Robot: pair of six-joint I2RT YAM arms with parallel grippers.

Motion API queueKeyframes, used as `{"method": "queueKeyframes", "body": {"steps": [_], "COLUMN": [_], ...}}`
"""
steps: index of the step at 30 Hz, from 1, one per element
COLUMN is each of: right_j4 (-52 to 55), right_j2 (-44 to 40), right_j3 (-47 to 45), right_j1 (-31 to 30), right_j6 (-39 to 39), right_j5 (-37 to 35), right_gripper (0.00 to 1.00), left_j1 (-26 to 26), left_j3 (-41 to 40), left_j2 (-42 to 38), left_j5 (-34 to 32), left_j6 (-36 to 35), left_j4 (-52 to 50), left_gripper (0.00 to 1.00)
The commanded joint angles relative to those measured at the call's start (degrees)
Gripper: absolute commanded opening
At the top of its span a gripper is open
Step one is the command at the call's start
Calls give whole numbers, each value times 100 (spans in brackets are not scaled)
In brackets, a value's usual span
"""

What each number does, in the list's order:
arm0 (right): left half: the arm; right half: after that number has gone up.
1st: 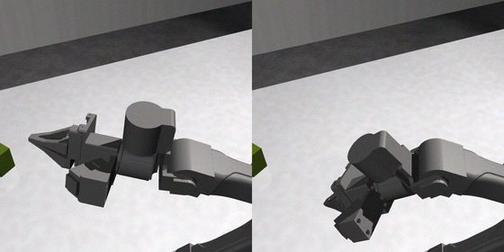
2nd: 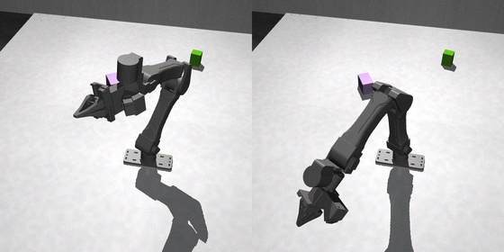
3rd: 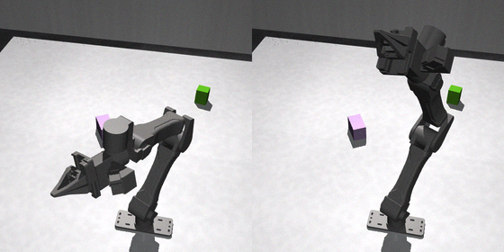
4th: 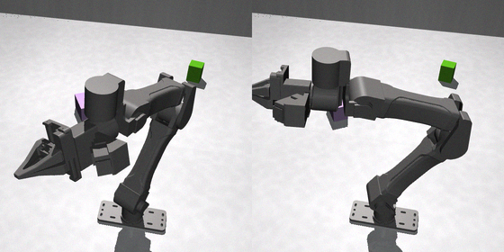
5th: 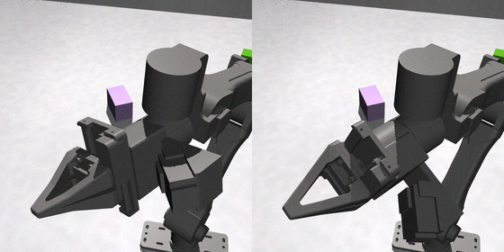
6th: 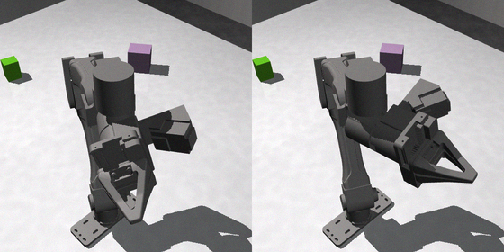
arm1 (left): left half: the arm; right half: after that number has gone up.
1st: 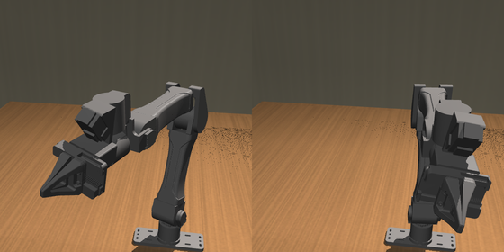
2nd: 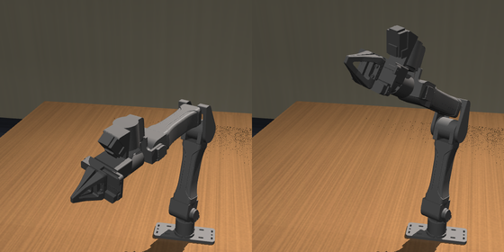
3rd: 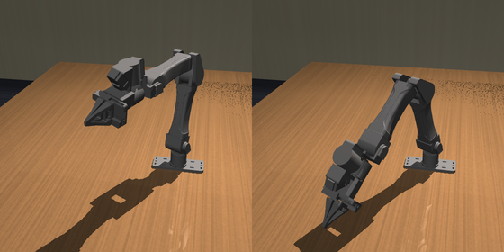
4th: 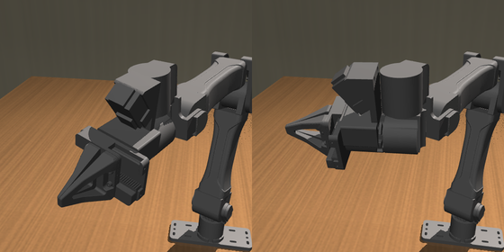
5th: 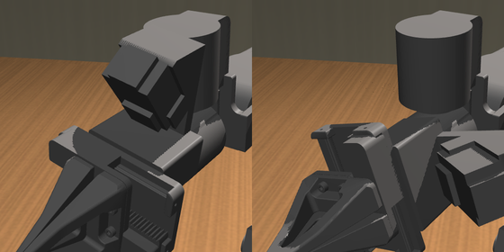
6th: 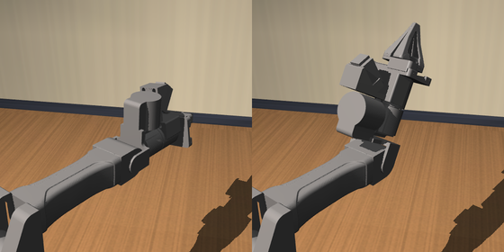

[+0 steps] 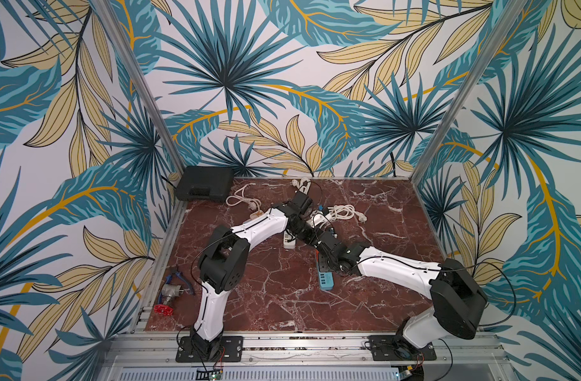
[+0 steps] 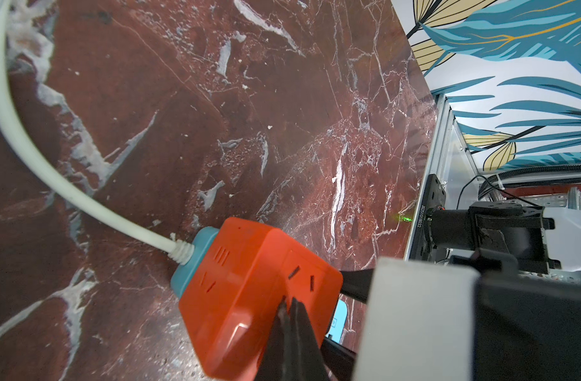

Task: Pull the plug off the socket
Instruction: Remove the plug from the socket.

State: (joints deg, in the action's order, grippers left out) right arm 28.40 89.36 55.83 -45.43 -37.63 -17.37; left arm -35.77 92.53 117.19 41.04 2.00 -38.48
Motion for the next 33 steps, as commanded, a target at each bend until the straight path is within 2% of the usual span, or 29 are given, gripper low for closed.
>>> {"method": "queueKeyframes", "body": {"steps": [1,19,26,33], "right_j4": [-329,-187,66,822], "right_j2": [-127,-607,-1222,-2069], "right_j3": [-73,-175,-307,-234], "right_j1": [-27,-18,5,600], "right_j6": [34,-140,-193,-265], "right_j5": [-27,-67,-136,-29], "right_gripper": [14,14,13,13], "left_j1": [13,0,0,0], "left_j3": [257,274,274,265], "left_j2": [201,208,208,192], "left_j5": [-124,-162,-152,-141], "left_j6": [-11,-9,-19,-33], "left_j4": [-115,-125,-133,-134], "left_gripper": [0,0,0,0]}}
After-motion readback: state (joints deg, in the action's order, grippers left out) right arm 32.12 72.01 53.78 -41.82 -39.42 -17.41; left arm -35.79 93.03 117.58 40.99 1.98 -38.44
